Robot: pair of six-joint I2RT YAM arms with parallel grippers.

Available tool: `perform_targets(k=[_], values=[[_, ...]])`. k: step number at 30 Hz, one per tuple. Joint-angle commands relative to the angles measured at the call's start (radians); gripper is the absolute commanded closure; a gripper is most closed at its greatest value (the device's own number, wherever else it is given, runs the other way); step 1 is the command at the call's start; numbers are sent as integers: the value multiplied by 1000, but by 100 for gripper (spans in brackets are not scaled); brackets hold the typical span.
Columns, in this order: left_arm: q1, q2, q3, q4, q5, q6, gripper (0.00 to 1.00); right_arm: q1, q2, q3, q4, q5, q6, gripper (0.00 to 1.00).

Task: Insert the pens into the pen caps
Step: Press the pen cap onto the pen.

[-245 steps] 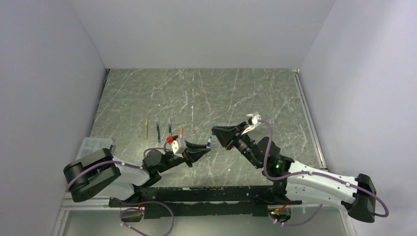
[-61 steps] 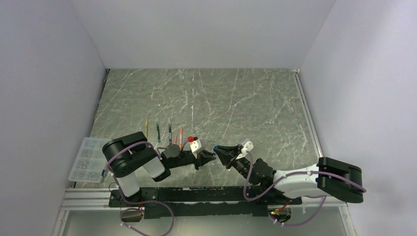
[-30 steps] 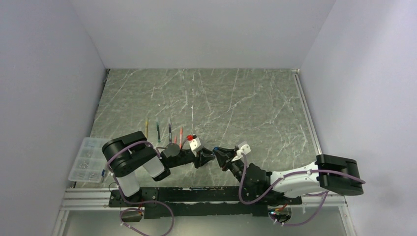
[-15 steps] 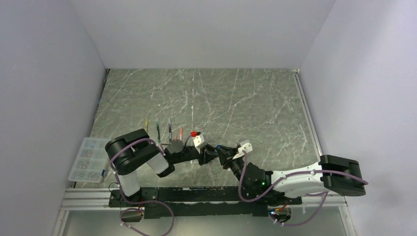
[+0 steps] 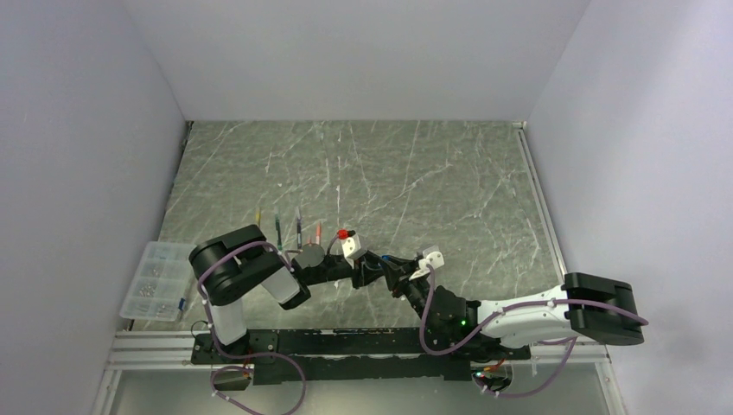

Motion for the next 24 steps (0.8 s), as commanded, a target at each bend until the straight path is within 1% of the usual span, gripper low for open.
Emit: perform_targets(k=[1, 5, 13, 20, 22, 23, 24], values=[[9, 20, 2, 92, -15, -14, 69, 17, 38, -31, -241, -52, 4, 100], [8, 45, -9, 94, -31, -9, 67, 17, 44, -29, -236, -51, 1, 100], [9, 108, 18, 93, -18, -21, 65, 16, 48, -24, -233, -52, -3, 100], [8, 107, 9, 92, -27, -18, 64, 15, 45, -23, -233, -49, -11, 100], [9, 113, 10, 92, -25, -21, 67, 15, 44, -22, -234, -49, -13, 100], [10, 117, 12, 93, -19, -21, 71, 15, 44, -21, -235, -49, -14, 100], [10, 121, 16, 92, -10, -21, 77, 14, 44, -20, -237, -49, -14, 100]])
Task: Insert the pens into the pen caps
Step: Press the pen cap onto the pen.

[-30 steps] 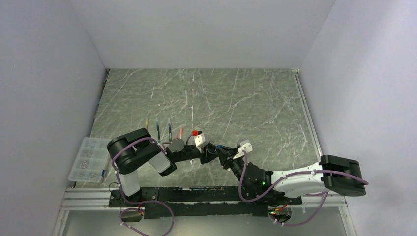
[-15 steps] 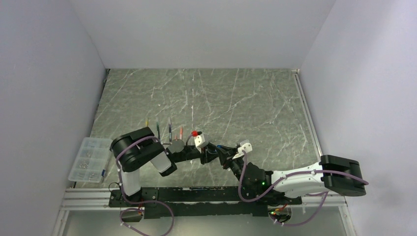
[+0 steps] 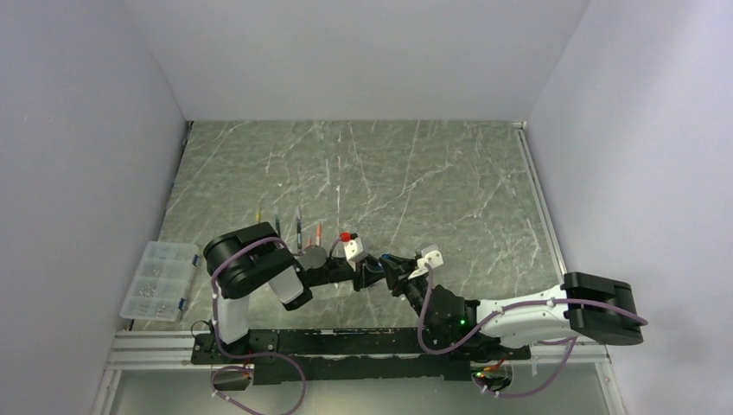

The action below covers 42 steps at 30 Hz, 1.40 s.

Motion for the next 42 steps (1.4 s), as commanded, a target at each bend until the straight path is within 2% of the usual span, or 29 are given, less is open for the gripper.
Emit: perform_targets(k=[1, 3, 4, 13, 26, 31, 42], values=[[11, 35, 10, 31, -4, -14, 84, 14, 38, -26, -237, -49, -4, 100], [16, 38, 13, 31, 5, -19, 99, 14, 44, -13, -263, -43, 2, 100], [19, 38, 13, 32, 10, -19, 100, 14, 52, -5, -281, -40, 4, 100], [37, -26, -26, 31, -28, 7, 100, 15, 58, 9, -322, -94, -1, 100], [47, -84, -62, 31, -72, 48, 100, 21, -43, 76, -668, -286, 172, 100], [48, -109, -73, 31, -82, 60, 100, 20, 5, 108, -703, -371, 207, 100], [50, -151, -107, 31, -105, 97, 100, 10, 83, 176, -769, -456, 256, 100]])
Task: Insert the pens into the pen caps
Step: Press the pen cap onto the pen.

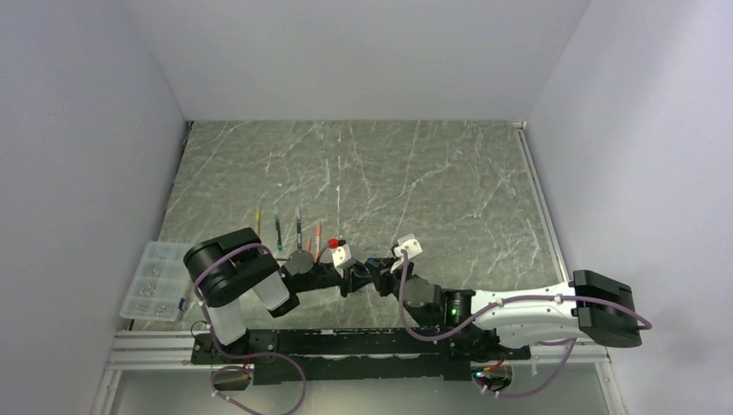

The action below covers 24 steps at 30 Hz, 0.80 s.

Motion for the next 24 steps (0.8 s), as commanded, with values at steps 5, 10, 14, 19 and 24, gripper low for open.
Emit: perform_targets(k=[5, 10, 14, 19, 24], values=[[30, -76, -8, 51, -160, 78, 100, 34, 60, -29, -353, -368, 113, 100], [31, -77, -10, 51, -161, 80, 100, 26, 73, -24, -355, -406, 121, 100], [32, -84, -11, 52, -166, 76, 100, 24, 123, -19, -322, -433, 131, 100], [32, -93, -14, 52, -165, 70, 100, 24, 110, 7, -345, -377, 123, 100], [35, -94, -8, 48, -158, 59, 100, 24, -4, 48, -429, -266, 109, 68]])
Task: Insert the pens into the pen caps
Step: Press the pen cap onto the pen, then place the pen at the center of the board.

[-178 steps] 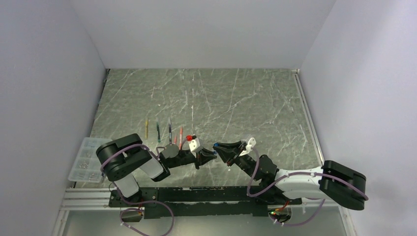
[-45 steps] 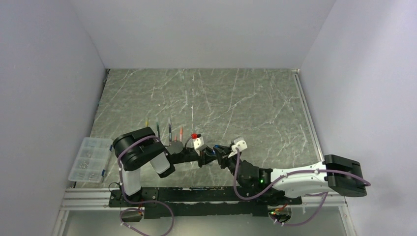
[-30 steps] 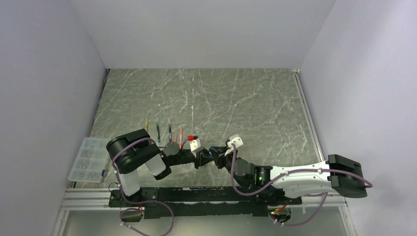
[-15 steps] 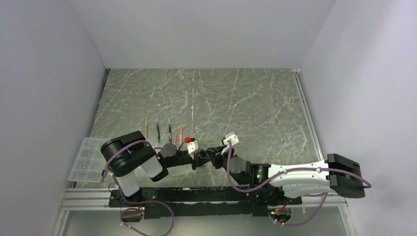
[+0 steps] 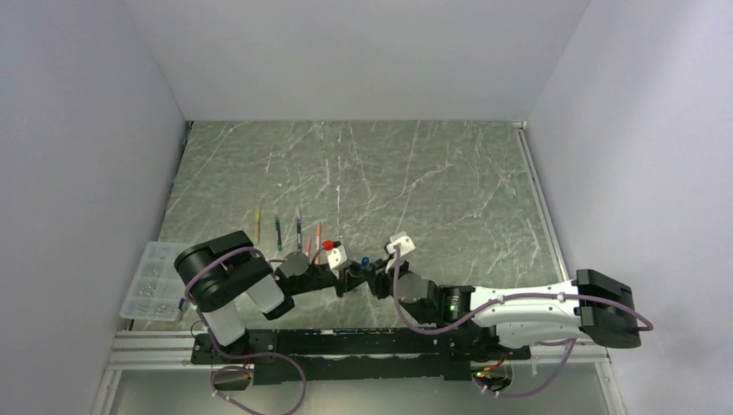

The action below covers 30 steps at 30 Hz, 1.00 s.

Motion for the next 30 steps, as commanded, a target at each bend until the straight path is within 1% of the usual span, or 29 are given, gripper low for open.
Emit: perform_targets(k=[1, 6, 10, 12, 14, 18, 21, 26, 30], values=[[27, -34, 46, 69, -121, 9, 100, 50, -50, -4, -349, -149, 50, 64], [27, -51, 58, 27, -108, 4, 100, 45, -199, 36, -398, -36, -16, 44], [26, -76, 68, -25, -114, -2, 100, 27, -283, 66, -416, -3, -56, 36], [26, -104, 83, -91, -126, -15, 100, 20, -317, 76, -433, 34, -61, 32], [26, -167, 113, -216, -133, -24, 100, 13, -346, 85, -454, 69, -54, 27], [27, -268, 224, -588, -182, -43, 100, 1, -381, 104, -518, 122, -12, 21], [26, -314, 331, -876, -243, -68, 100, -6, -386, 118, -576, 137, 36, 18], [27, -326, 512, -1291, -347, -106, 98, -7, -395, 109, -629, 131, 89, 18], [37, -273, 668, -1580, -386, -143, 99, -7, -415, 92, -673, 130, 146, 19]])
